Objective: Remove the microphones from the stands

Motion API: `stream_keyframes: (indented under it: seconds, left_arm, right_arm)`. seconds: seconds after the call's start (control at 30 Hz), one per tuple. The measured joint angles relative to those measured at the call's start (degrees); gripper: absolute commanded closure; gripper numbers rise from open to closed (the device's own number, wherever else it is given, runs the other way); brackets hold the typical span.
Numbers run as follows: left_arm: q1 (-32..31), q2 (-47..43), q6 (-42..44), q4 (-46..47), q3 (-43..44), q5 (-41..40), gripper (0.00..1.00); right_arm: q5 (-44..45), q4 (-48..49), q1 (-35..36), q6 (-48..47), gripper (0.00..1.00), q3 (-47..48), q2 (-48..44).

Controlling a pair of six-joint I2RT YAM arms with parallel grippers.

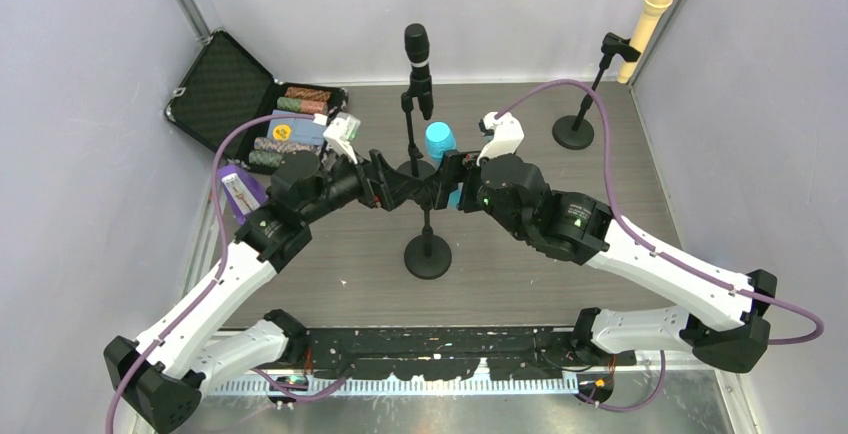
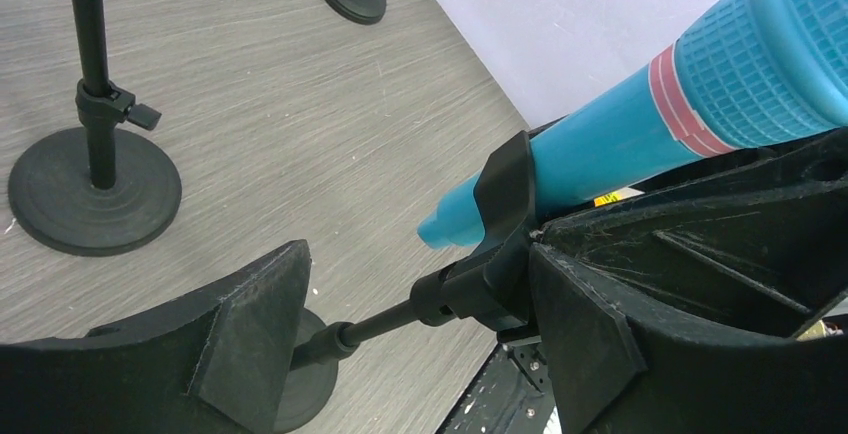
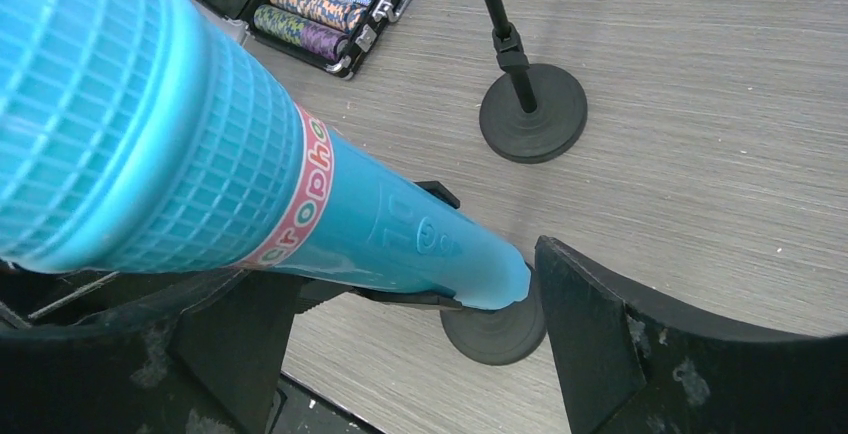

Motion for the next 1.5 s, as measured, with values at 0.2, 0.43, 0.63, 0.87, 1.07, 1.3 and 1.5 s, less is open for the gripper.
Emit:
stream_keyframes:
  seconds: [0.2, 0.43, 0.63, 0.87, 1.07, 1.3, 1.5]
  left_arm:
    - [0.0, 0.4, 0.4, 1.0, 0.0, 1.1, 0.34]
    - [0.1, -0.3, 0.9, 1.2, -0.5, 1.5, 0.35]
    - [0.1, -1.0, 1.4, 2.2, -1.6, 2.0, 0.34]
    - [0.1, -0.9, 1.4, 4.7, -2.7, 3.3, 0.35]
    - [0.1, -0.8, 2.1, 4.2, -2.3, 4.1, 0.36]
    - [0.1, -0.7, 3.0, 3.8, -2.0, 4.5, 0.38]
    - [0.1, -0.7, 3.3, 3.9, -2.1, 4.7, 0.39]
  right_arm:
    - [-0.1, 2.3, -0.1, 0.1, 0.13, -1.5, -0.3]
    - [-0.9, 4.7, -0.1, 1.6, 0.18, -3.5, -1.0]
    - [-2.0, 7.1, -0.1, 4.0, 0.2, -5.9, -2.2]
    - [-2.1, 11.7, -0.2, 7.7, 0.27, -11.7, -5.7]
    - [-2.5, 13.7, -0.2, 8.8, 0.28, -13.2, -5.9]
    - [-2.5, 14.1, -0.2, 9.6, 0.29, -13.1, -5.3]
    - [-2.2, 11.3, -0.2, 9.0, 0.24, -11.0, -4.7]
